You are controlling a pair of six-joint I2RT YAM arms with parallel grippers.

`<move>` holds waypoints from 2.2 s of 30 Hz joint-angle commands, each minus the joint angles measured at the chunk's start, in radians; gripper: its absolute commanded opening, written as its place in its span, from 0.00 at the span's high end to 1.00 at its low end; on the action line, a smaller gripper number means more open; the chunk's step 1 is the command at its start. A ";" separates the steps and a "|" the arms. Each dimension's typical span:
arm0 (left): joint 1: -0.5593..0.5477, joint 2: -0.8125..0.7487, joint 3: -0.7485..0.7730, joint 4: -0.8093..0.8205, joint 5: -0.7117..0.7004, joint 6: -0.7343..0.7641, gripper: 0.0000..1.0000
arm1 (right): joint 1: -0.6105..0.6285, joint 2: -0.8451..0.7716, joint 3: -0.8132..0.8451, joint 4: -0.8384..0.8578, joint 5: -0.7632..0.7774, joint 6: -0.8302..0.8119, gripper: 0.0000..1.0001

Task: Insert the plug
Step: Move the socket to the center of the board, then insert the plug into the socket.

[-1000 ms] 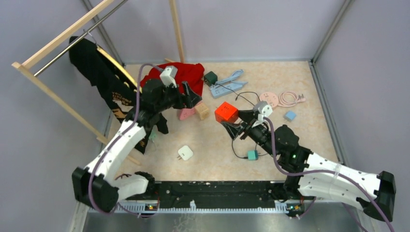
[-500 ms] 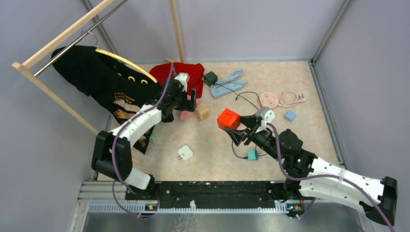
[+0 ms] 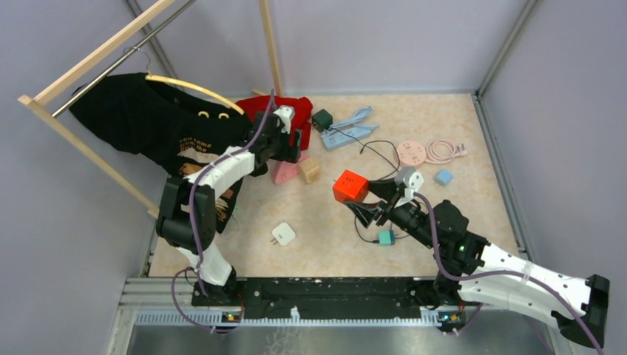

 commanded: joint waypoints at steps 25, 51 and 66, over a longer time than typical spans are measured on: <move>0.018 -0.120 -0.123 0.085 0.615 -0.364 1.00 | -0.218 0.399 0.218 -0.278 -0.355 -0.036 1.00; 0.075 0.077 -0.031 -0.176 0.678 -0.337 1.00 | -0.245 0.753 0.331 -0.213 -0.415 0.002 1.00; 0.081 0.090 -0.040 -0.173 0.693 -0.338 1.00 | -0.189 0.837 0.325 -0.144 -0.284 0.013 1.00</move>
